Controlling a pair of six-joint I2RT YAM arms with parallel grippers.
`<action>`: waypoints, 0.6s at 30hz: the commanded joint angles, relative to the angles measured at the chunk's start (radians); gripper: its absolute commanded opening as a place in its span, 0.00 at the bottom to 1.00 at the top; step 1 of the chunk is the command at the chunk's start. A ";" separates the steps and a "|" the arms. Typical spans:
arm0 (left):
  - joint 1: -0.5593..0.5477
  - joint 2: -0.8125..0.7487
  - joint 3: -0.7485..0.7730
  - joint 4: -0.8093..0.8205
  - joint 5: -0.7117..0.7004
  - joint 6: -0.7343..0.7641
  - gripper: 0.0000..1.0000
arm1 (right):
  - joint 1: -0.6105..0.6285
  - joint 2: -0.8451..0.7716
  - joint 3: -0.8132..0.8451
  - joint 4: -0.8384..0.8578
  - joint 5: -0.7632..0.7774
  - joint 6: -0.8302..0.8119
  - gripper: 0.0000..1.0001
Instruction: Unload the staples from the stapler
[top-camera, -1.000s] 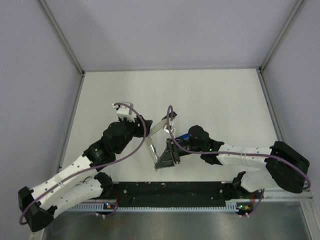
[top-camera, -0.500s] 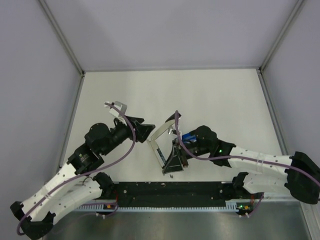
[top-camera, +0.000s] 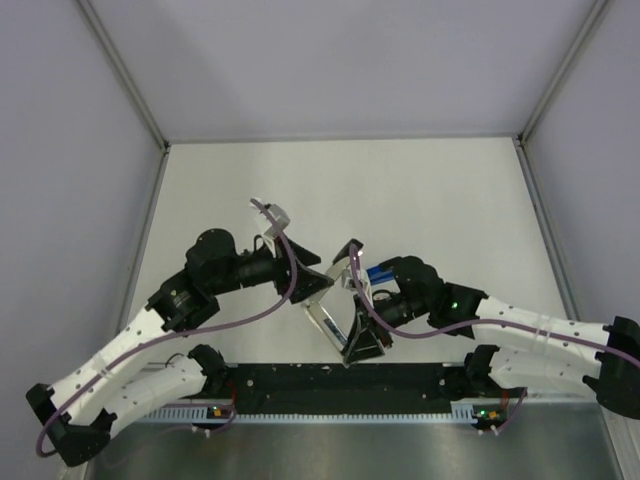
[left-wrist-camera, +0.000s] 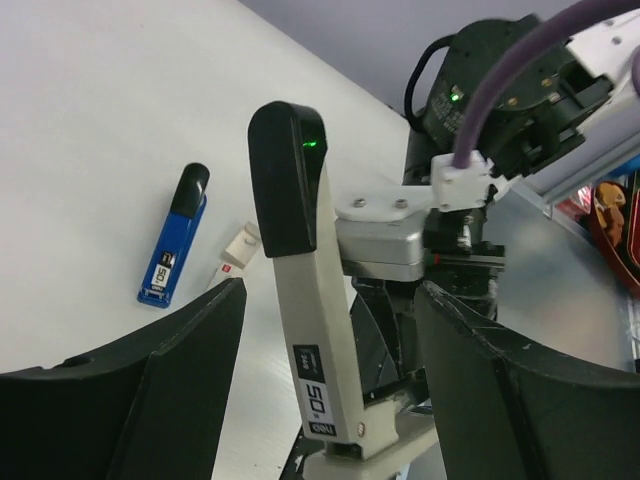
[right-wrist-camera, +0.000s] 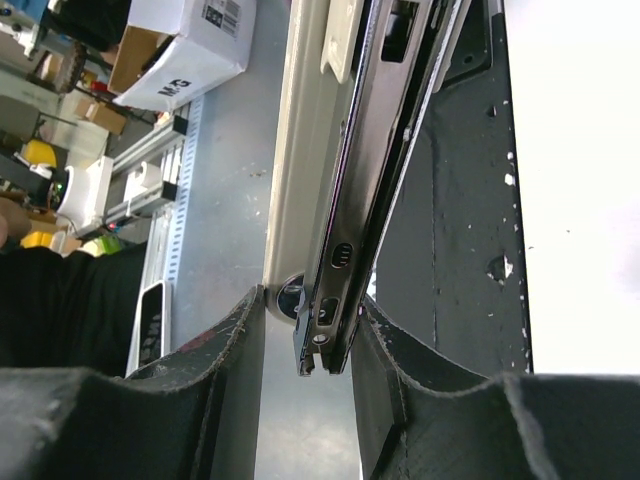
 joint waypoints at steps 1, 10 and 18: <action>0.004 0.069 -0.005 0.081 0.124 0.037 0.75 | 0.018 -0.018 0.100 0.037 -0.033 -0.089 0.05; 0.010 0.118 -0.007 0.103 0.212 0.047 0.75 | 0.034 -0.024 0.121 -0.020 -0.040 -0.132 0.05; 0.032 0.131 -0.008 0.094 0.233 0.067 0.00 | 0.034 -0.047 0.119 -0.011 -0.009 -0.115 0.06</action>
